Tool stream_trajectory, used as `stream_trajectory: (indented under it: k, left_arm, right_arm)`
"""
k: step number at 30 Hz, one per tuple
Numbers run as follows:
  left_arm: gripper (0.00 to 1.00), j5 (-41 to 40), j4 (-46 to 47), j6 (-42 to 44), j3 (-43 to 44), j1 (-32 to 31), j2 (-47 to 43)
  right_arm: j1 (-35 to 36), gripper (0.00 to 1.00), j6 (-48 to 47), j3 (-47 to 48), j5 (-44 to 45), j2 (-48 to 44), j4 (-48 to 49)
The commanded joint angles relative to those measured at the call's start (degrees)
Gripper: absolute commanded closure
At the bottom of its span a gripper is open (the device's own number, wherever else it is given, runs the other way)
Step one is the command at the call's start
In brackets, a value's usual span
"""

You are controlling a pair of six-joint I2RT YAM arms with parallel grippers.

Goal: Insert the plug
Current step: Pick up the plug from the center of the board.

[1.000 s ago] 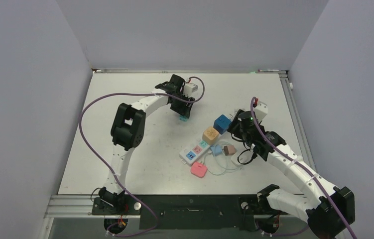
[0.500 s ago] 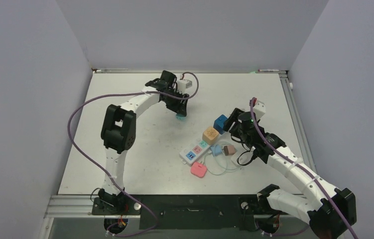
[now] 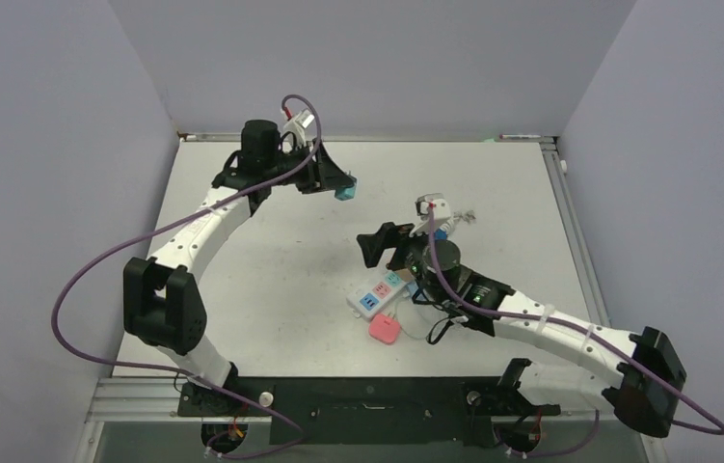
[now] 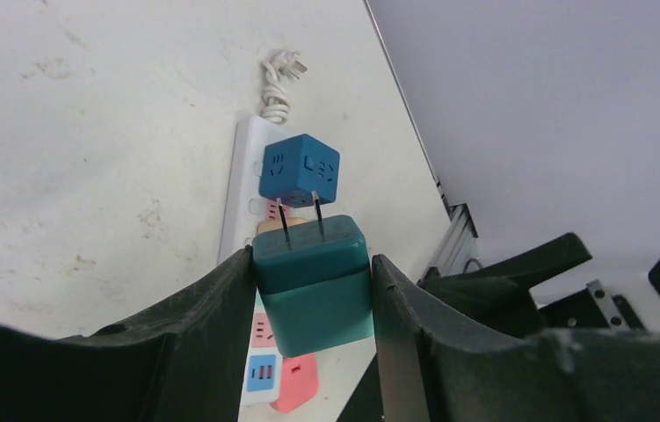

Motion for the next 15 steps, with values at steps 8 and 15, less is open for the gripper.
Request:
stream_trajectory:
  k: [8, 15]
  left_arm:
    - [0.79, -5.53, 9.02, -15.16, -9.21, 0.49, -9.09]
    - [0.8, -5.73, 10.12, -17.91, -10.94, 0.4, -9.99]
  right_arm:
    - [5.23, 0.16, -6.54, 9.44, 11.71, 17.38, 23.76]
    - [5.06, 0.17, -4.59, 10.02, 12.72, 21.95, 31.01]
